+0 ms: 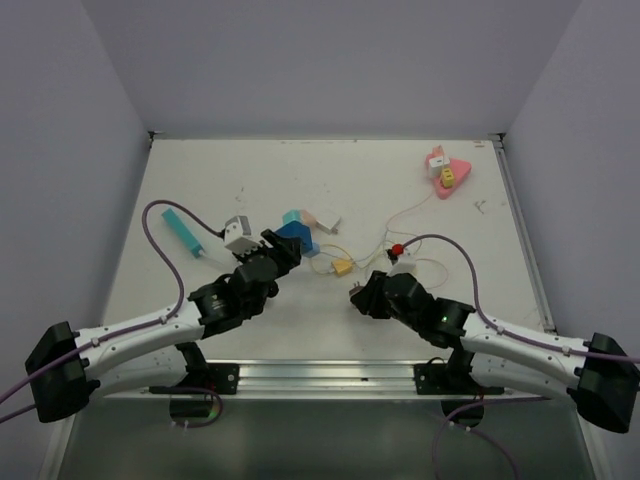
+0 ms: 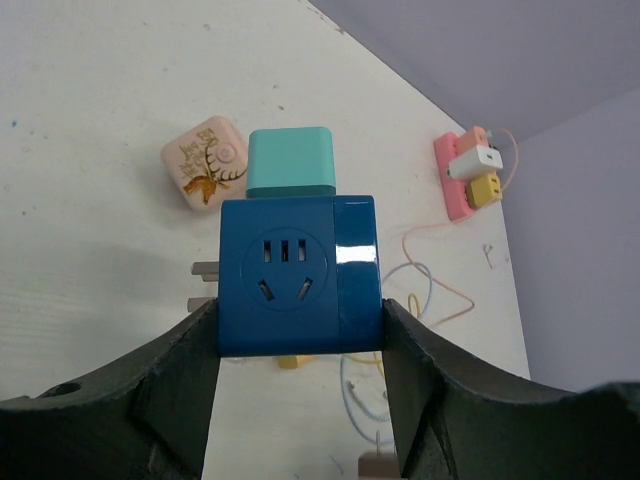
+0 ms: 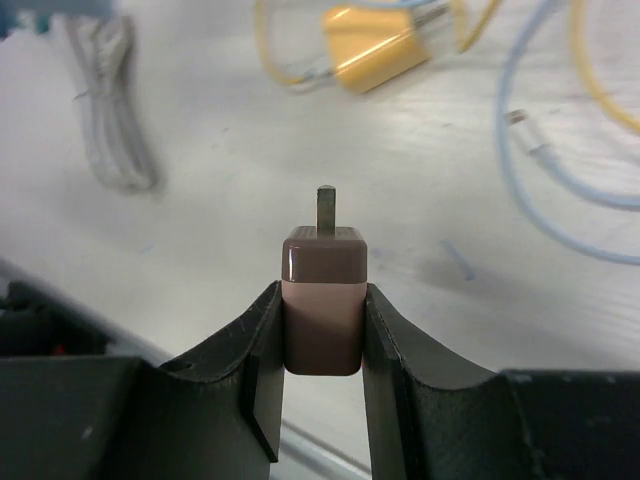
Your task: Pull the plug off the socket
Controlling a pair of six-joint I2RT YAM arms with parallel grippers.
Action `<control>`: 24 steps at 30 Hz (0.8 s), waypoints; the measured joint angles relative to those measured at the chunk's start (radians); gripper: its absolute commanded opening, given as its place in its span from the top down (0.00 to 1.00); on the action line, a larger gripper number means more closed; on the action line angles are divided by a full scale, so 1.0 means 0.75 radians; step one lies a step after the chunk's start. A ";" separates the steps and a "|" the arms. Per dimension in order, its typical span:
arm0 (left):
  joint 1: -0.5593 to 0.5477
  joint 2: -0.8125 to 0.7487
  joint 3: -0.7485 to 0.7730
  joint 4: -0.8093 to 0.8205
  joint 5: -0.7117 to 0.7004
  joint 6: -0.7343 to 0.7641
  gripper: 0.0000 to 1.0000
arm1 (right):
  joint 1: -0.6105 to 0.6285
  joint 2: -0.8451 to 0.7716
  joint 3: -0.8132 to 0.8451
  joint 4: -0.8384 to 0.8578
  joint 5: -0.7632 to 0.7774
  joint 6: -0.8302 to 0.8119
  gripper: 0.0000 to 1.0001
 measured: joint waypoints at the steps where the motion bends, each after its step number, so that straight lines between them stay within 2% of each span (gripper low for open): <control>1: 0.000 -0.024 -0.005 -0.002 0.038 0.024 1.00 | -0.054 0.009 -0.010 -0.008 -0.001 -0.012 1.00; 7: 0.000 -0.174 -0.066 -0.026 0.237 0.174 1.00 | -0.232 0.162 -0.006 -0.027 -0.009 -0.104 0.95; 10: 0.000 -0.243 -0.102 -0.044 0.314 0.253 1.00 | -0.269 0.280 0.022 -0.022 -0.026 -0.142 0.81; 11: 0.000 -0.264 -0.115 -0.045 0.339 0.281 1.00 | -0.277 0.314 0.035 -0.020 -0.032 -0.152 0.70; 12: 0.000 -0.283 -0.128 -0.047 0.362 0.311 1.00 | -0.282 0.344 0.049 -0.016 -0.037 -0.162 0.66; 13: 0.000 -0.301 -0.140 -0.047 0.387 0.340 1.00 | -0.286 0.366 0.064 -0.018 -0.044 -0.172 0.59; 19: 0.000 -0.349 -0.197 -0.049 0.529 0.492 1.00 | -0.289 0.326 0.148 -0.048 -0.096 -0.227 0.21; 24: 0.000 -0.366 -0.248 -0.045 0.604 0.553 1.00 | -0.290 0.168 0.248 -0.145 -0.105 -0.263 0.11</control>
